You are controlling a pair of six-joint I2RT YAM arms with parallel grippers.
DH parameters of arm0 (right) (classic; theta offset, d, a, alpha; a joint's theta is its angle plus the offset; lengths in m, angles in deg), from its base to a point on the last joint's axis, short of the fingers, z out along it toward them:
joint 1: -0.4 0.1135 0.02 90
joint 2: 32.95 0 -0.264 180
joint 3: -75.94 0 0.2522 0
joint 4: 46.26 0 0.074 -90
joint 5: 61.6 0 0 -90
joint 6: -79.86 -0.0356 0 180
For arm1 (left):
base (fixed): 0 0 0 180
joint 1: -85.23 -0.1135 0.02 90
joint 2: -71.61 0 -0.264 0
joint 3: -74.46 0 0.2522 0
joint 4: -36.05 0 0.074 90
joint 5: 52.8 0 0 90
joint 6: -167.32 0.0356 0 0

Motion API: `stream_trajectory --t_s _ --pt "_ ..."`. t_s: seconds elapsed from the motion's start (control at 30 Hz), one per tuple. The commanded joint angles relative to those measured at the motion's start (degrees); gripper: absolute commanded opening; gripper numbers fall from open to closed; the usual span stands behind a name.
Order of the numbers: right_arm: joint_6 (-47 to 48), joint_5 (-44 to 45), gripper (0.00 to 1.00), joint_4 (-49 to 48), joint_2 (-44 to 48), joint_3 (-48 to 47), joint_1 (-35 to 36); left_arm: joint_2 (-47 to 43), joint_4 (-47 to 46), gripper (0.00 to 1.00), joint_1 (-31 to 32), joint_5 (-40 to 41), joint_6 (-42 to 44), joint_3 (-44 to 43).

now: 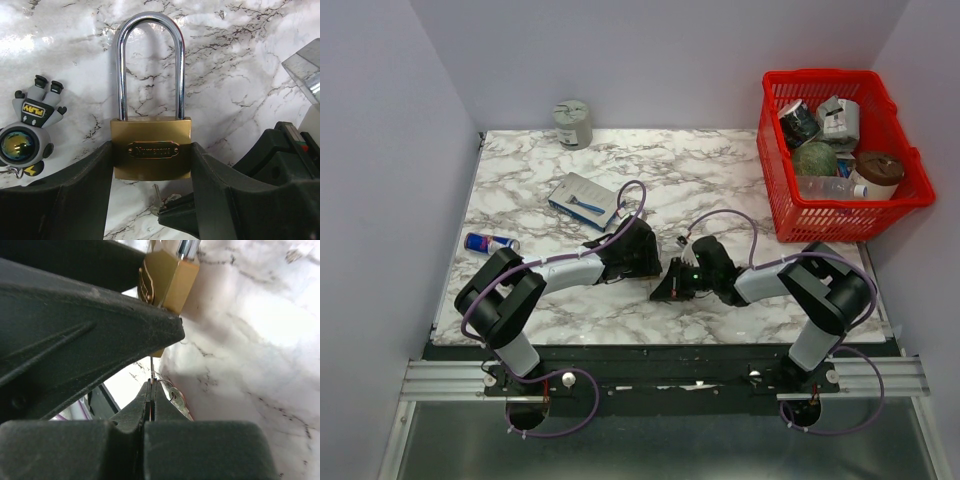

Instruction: Unlock with the key

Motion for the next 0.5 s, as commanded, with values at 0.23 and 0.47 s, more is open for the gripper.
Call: stream_trajectory --t_s 0.23,0.47 --pt "1.31 5.79 0.01 0.01 1.36 -0.55 0.07 -1.82 -2.63 0.00 0.04 0.92 0.65 -1.19" --pt "3.33 5.88 0.01 -0.26 2.15 -0.73 0.07 -1.65 -2.80 0.00 0.04 0.83 0.73 -1.19"
